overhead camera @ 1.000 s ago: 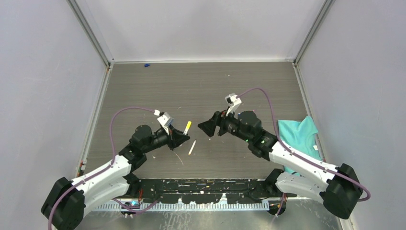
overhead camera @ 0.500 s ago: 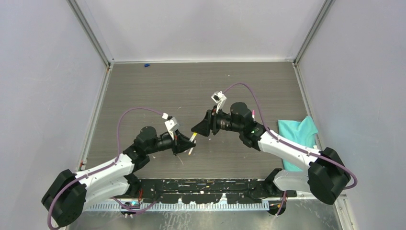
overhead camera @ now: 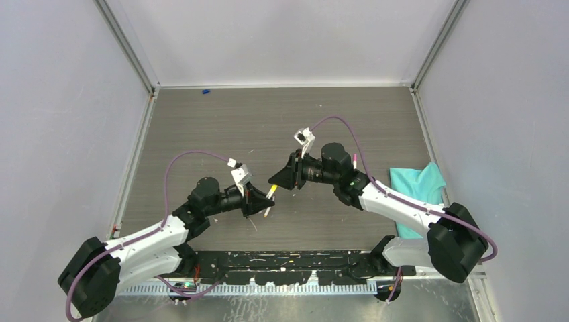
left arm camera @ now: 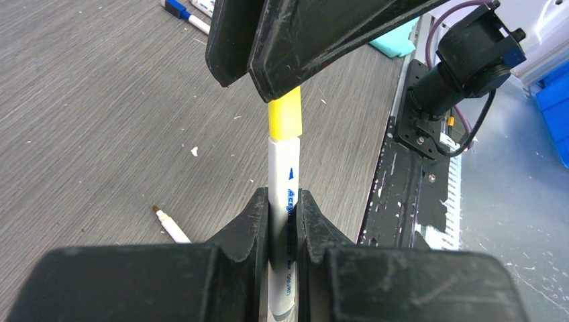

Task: Insert the pens into the pen caps
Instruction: Press the pen cap onto the pen.

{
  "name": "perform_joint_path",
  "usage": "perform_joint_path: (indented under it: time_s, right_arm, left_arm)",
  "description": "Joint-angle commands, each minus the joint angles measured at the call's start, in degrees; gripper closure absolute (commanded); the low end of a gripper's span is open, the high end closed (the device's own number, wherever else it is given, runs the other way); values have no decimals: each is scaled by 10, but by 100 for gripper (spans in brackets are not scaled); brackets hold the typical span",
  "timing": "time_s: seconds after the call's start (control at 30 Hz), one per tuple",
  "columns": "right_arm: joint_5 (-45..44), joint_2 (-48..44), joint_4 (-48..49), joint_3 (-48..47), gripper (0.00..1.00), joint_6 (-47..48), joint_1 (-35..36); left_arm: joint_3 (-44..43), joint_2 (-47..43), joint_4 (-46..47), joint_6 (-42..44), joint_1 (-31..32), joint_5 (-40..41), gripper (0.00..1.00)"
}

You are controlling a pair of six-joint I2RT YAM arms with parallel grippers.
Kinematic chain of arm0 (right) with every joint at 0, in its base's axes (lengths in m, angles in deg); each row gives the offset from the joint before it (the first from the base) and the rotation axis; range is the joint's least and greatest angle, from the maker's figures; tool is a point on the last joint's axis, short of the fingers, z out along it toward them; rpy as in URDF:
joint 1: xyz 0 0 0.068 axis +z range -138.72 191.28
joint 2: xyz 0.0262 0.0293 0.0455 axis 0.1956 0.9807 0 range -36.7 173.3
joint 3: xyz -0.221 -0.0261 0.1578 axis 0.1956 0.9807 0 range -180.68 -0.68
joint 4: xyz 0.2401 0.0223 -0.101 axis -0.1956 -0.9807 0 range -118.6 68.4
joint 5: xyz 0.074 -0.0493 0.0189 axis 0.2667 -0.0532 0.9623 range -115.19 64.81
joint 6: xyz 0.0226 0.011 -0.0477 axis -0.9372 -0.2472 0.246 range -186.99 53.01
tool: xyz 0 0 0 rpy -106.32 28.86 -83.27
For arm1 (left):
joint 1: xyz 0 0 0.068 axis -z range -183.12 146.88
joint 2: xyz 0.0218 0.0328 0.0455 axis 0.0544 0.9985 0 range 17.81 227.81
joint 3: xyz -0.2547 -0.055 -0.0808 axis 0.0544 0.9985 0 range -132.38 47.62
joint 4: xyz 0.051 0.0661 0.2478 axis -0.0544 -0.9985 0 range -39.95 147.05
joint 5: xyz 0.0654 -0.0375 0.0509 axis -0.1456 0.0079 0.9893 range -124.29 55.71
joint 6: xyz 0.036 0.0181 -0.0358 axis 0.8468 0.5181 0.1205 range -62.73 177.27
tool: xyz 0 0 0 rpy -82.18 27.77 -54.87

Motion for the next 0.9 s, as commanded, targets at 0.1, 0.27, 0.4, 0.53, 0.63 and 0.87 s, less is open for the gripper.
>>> perform_joint_path:
  time_s: [0.1, 0.27, 0.4, 0.53, 0.63, 0.87]
  right_arm:
    - [17, 9, 44, -6, 67, -9, 3]
    - [14, 10, 48, -1, 69, -9, 5]
    - [13, 11, 55, 3, 76, -11, 6]
    - [10, 13, 60, 7, 84, -9, 10]
    - [9, 19, 61, 7, 93, -9, 16]
    - [-8, 34, 58, 15, 99, -47, 30]
  left_arm:
    - [-15, -14, 44, 7, 5, -2, 100]
    - [-14, -18, 44, 5, 6, 1, 100]
    - [-14, -17, 43, 5, 7, 1, 100]
    - [-16, -15, 44, 5, 7, 0, 100]
    - [-18, -12, 42, 7, 8, -1, 100]
    - [-18, -25, 30, 11, 9, 31, 100]
